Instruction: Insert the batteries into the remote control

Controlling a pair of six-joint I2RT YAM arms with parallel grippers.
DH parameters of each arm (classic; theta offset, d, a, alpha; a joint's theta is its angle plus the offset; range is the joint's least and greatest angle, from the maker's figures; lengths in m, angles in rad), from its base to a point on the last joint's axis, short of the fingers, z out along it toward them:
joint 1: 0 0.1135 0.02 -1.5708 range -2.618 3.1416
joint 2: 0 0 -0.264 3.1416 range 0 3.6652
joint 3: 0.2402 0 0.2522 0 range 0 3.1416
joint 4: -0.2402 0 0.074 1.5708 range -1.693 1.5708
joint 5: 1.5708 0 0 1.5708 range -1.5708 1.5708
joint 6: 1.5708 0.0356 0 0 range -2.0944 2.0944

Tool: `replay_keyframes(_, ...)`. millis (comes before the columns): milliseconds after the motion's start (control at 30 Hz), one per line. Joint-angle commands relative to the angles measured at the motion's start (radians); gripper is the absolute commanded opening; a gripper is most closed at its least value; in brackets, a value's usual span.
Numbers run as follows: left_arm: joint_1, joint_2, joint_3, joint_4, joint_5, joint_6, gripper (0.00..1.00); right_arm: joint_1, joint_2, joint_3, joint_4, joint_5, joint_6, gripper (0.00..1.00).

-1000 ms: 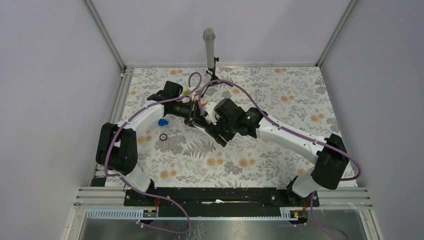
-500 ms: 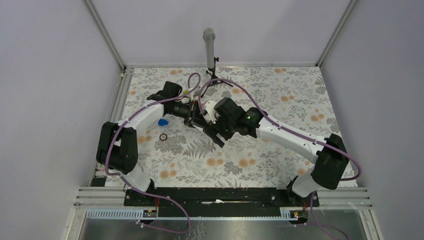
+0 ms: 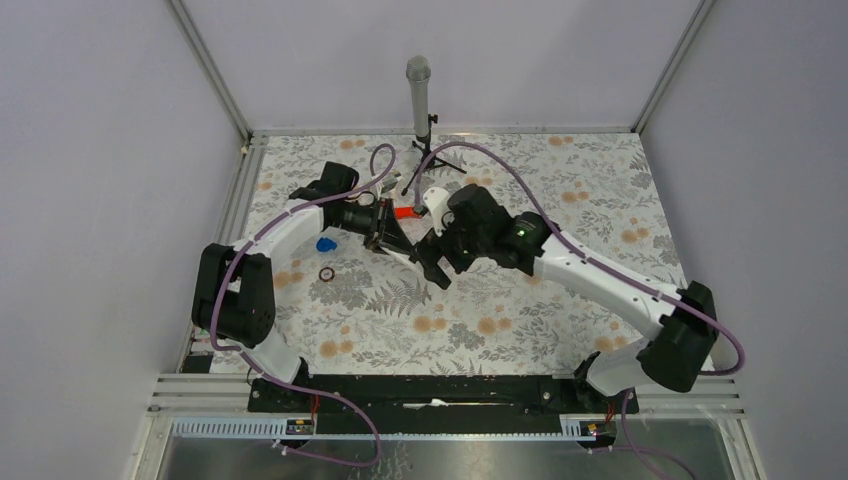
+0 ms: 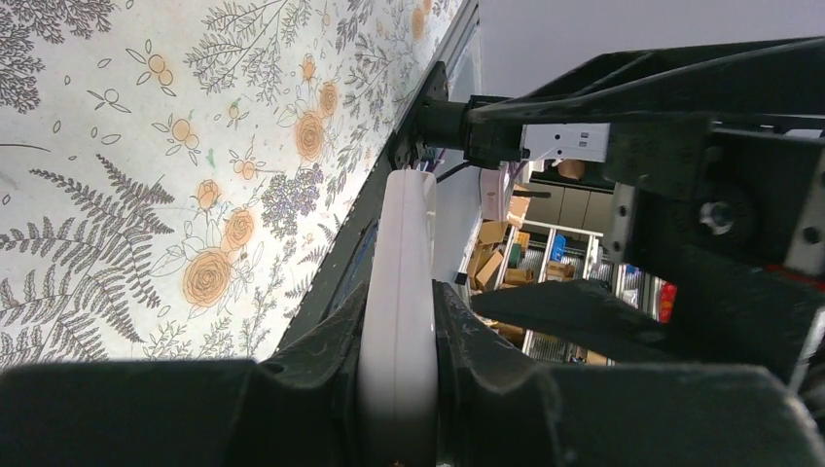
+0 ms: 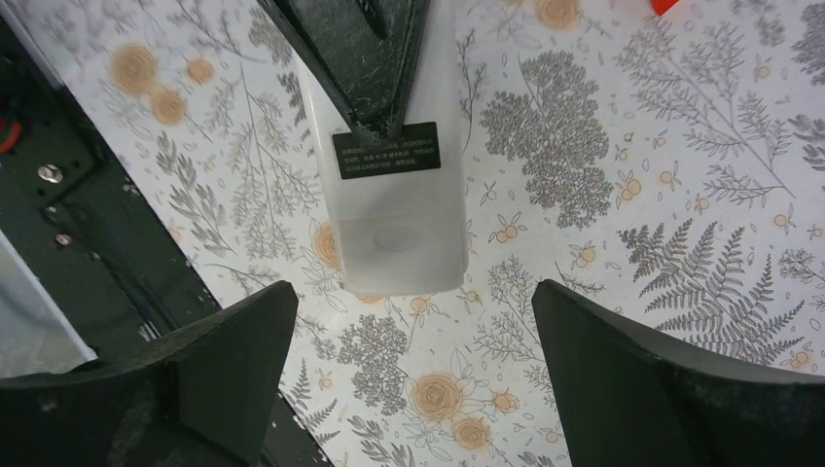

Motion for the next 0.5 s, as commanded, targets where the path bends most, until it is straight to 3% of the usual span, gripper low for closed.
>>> replay_keyframes(0, 0.013, -0.019, 0.022, 0.014, 0.038, -0.002, 0.00, -0.039, -0.119, -0.025, 0.089, -0.092, 0.073, 1.00)
replay_keyframes(167, 0.019, -0.036, 0.027, 0.029, 0.035, -0.032, 0.00, -0.122, -0.158, -0.051, 0.132, -0.113, 0.209, 1.00)
replay_keyframes(267, 0.030, -0.070, 0.004, 0.125, 0.035, -0.155, 0.00, -0.225, -0.164, -0.064, 0.183, -0.209, 0.354, 1.00)
replay_keyframes(400, 0.036, -0.115, -0.055, 0.407, 0.026, -0.472, 0.00, -0.346, -0.168, -0.089, 0.310, -0.337, 0.566, 1.00)
replay_keyframes(467, 0.037, -0.137, -0.095, 0.645, 0.016, -0.652, 0.00, -0.398, -0.159, -0.108, 0.375, -0.407, 0.673, 1.00)
